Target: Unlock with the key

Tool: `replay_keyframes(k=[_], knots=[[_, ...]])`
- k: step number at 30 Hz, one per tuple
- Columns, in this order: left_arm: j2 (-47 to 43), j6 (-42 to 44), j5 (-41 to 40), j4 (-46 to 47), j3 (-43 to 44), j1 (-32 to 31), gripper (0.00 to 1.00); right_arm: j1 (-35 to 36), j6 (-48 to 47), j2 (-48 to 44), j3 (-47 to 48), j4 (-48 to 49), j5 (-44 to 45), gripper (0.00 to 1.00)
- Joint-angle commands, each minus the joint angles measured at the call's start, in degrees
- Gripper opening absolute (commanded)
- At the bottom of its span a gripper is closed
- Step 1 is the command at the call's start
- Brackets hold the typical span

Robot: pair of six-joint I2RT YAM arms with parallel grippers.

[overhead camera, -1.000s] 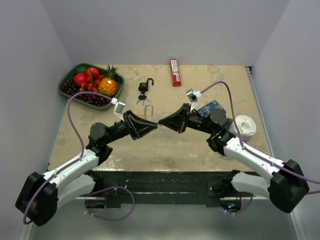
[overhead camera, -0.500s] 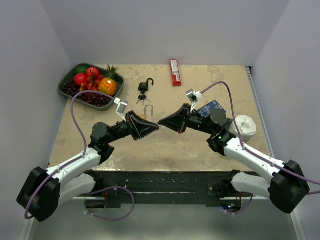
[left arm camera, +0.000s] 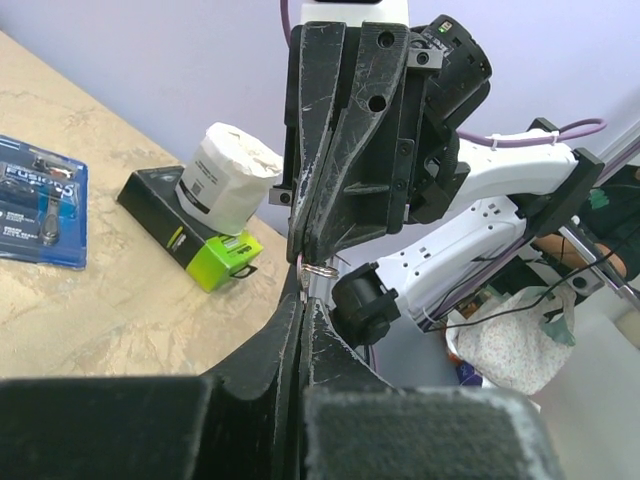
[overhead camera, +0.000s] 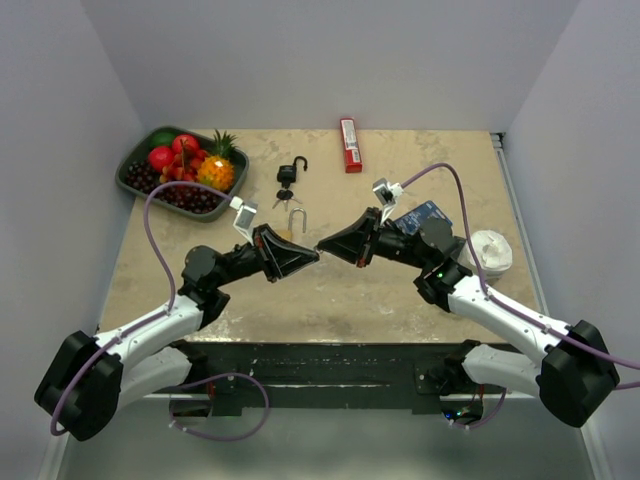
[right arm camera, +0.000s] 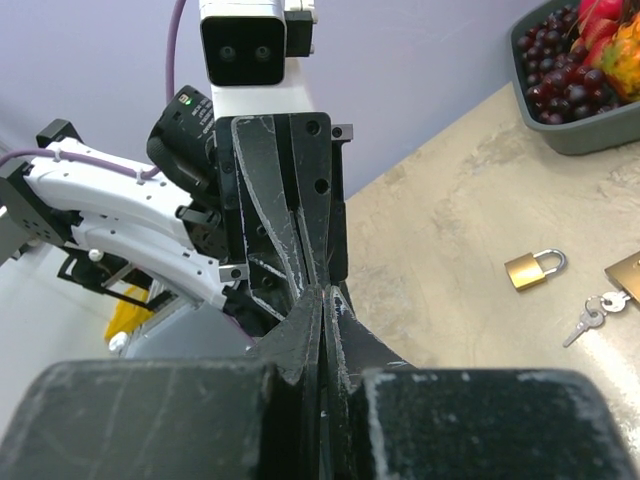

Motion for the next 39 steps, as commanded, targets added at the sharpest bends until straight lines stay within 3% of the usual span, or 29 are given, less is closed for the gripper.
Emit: replay_keyframes(k=[1, 5, 9, 14, 18, 26, 36, 39], knots=[[0.04, 0.58, 2.49, 3.8, -0.07, -0.18, 0.0, 0.04, -3.49, -2.2, 0.88, -3.97, -0.29, 0.06], [-1.19, 7.76, 8.81, -8.49, 3.34, -0.01, 0.0, -0.23, -10.87, -4.22, 4.83, -15.65, -0.99, 0.48], [-2.16, 17.88, 12.87, -25.72, 8.18, -0.01, 0.0, -0.23, -19.47, -4.58, 9.49, -28.12, -2.39, 0.62], [-2.68, 27.03, 14.28, -40.94, 12.41, -0.1, 0.0, 0.56, -22.57, -2.82, 10.91, -32.89, -9.33, 0.61], [-2.77, 28.27, 15.07, -42.71, 12.76, -0.1, 0.0, 3.37, -26.34, -1.24, 12.4, -37.89, -7.67, 0.58], [-3.3, 30.02, 16.12, -44.91, 14.08, -0.1, 0.0, 3.99, -26.44, -0.36, 12.58, -37.29, -7.23, 0.45], [-3.21, 30.2, 17.44, -45.17, 14.34, -0.01, 0.0, 4.25, -26.62, 0.87, 12.4, -36.5, -8.11, 0.42], [-3.21, 30.2, 17.53, -45.26, 14.34, -0.1, 0.0, 4.34, -26.44, 1.14, 12.49, -35.98, -8.46, 0.36]])
